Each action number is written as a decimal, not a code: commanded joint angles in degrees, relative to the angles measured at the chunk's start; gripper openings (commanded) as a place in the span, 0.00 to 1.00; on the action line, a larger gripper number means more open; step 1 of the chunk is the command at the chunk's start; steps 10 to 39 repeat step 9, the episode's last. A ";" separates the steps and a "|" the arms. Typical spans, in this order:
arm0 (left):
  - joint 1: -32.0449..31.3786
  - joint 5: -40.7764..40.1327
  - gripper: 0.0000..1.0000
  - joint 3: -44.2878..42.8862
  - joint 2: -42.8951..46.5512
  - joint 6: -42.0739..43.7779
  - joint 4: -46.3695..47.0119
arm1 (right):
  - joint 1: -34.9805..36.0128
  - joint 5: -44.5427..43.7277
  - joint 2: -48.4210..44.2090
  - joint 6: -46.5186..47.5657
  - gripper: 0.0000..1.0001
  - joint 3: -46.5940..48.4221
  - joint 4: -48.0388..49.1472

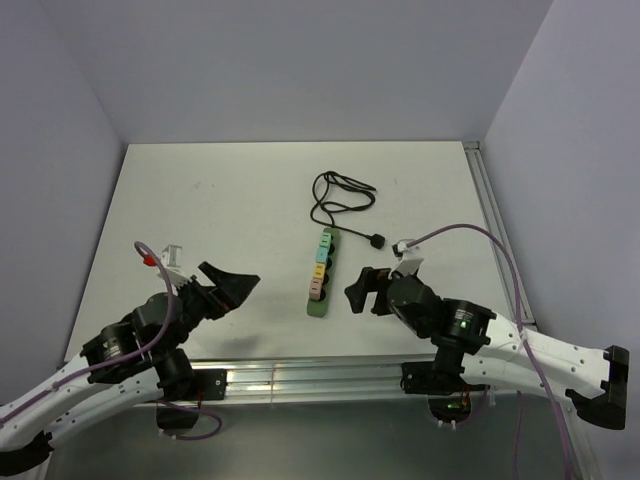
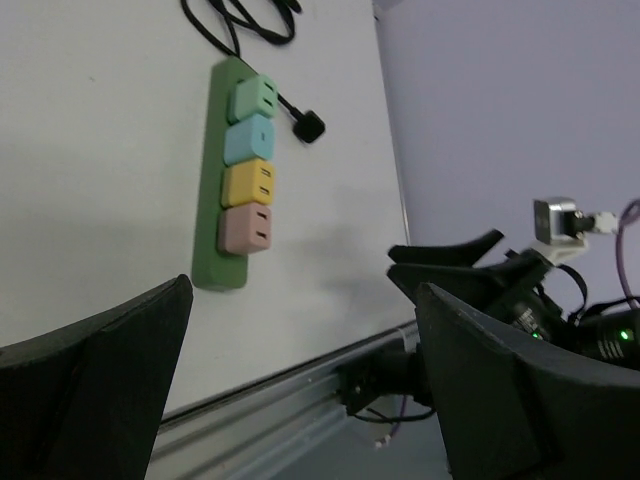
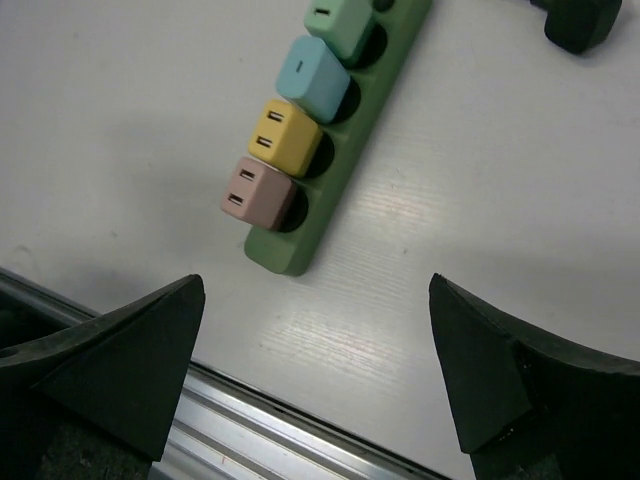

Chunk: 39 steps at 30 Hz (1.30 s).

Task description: Insert the plug

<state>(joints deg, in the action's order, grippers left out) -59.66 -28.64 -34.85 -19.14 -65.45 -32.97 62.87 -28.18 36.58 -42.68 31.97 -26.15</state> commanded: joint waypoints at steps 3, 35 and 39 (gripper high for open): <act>0.07 13.16 1.00 10.56 3.23 -2.22 17.04 | 0.32 2.51 0.95 -2.50 1.00 -1.81 4.60; 0.07 27.04 0.99 20.15 1.91 -3.11 37.86 | 0.23 11.72 -3.25 -6.28 1.00 -11.21 16.71; 0.07 27.04 0.99 20.15 1.91 -3.11 37.86 | 0.23 11.72 -3.25 -6.28 1.00 -11.21 16.71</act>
